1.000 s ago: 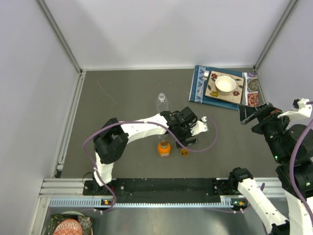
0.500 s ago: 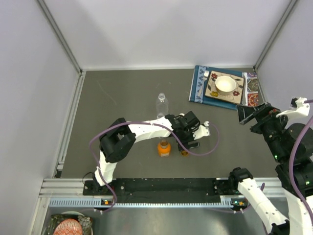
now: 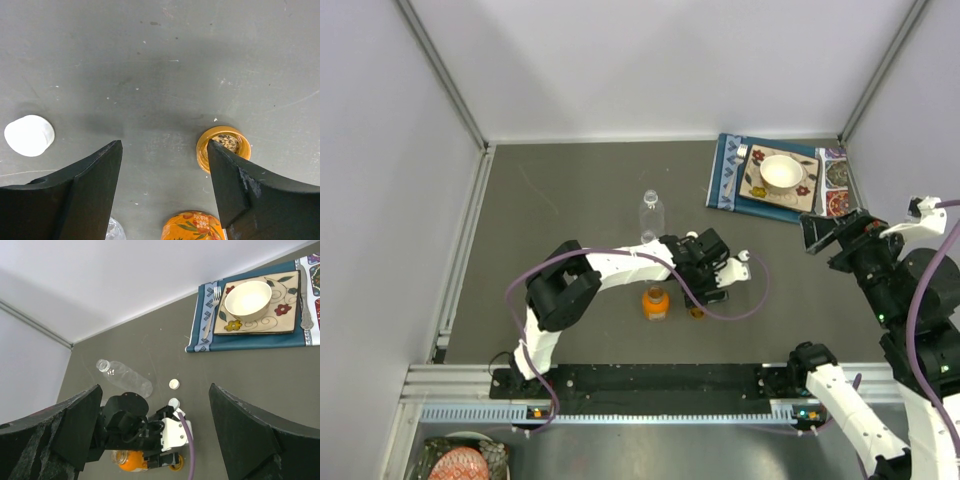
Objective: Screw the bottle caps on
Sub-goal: Pick up the bottle cap from the center of the board.
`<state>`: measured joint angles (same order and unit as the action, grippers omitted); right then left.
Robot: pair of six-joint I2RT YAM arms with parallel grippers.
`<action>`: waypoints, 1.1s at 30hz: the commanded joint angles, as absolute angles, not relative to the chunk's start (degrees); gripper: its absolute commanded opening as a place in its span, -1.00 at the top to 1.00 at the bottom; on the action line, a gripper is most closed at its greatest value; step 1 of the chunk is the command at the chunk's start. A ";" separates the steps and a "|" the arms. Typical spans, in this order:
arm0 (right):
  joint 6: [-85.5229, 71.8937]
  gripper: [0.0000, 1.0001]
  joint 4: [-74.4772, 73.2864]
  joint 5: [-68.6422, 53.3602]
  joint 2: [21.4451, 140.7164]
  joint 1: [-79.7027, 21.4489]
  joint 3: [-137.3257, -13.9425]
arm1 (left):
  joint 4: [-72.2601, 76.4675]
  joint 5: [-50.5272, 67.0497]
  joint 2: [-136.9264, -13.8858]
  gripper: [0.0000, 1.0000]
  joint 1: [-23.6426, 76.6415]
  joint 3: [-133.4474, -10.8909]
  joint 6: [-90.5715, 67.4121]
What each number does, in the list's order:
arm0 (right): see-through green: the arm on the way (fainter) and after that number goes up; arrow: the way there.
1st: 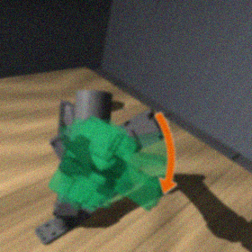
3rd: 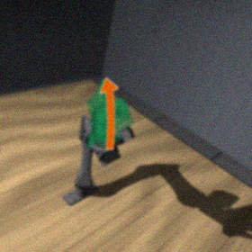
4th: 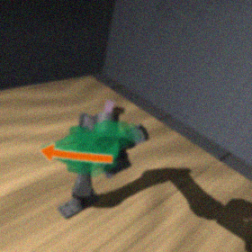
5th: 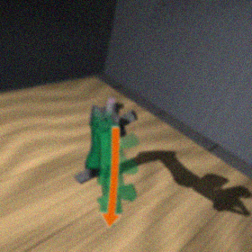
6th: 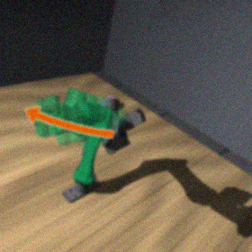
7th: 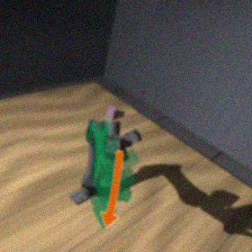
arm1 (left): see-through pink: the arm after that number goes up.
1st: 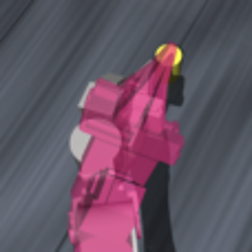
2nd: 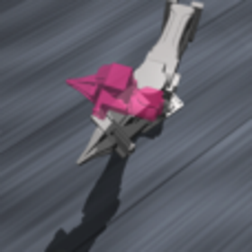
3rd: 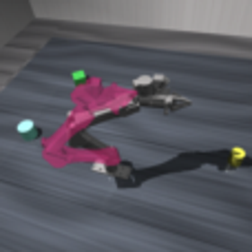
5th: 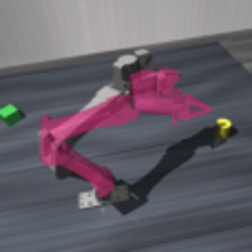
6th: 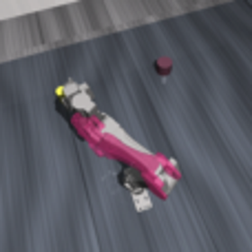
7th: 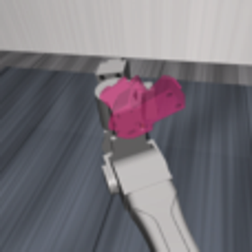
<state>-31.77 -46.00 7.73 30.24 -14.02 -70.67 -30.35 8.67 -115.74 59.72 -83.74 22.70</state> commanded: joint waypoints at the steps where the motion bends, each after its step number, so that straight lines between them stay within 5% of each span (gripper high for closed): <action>1: -32.43 -0.79 -44.03 7.91 31.46 -13.71 -70.31 | -29.71 10.81 -116.63 -0.49 60.03 -82.88 23.82; 8: -32.87 -0.79 -43.59 7.74 31.64 -13.71 -70.23 | -29.00 10.72 -117.16 -0.31 59.94 -81.83 24.43; 12: -32.61 -0.77 -43.33 6.95 32.08 -13.71 -69.96 | -28.83 11.51 -117.60 0.59 60.03 -81.91 24.43; 15: -32.43 -0.77 -43.33 6.77 32.34 -13.71 -69.79 | -28.83 11.43 -118.04 0.83 60.03 -82.00 24.61; 21: -31.82 -0.76 -43.15 6.24 33.13 -13.71 -70.66 | -27.69 11.25 -119.79 1.00 60.03 -81.91 24.26; 25: -29.62 -0.50 -41.67 1.77 34.63 -13.71 -73.12 | -31.02 13.79 -117.26 1.00 60.03 -86.11 21.98; 33: -23.74 -0.64 -34.47 -4.12 38.05 -13.71 -77.61 | -39.99 27.31 -103.63 1.00 52.57 -106.84 12.50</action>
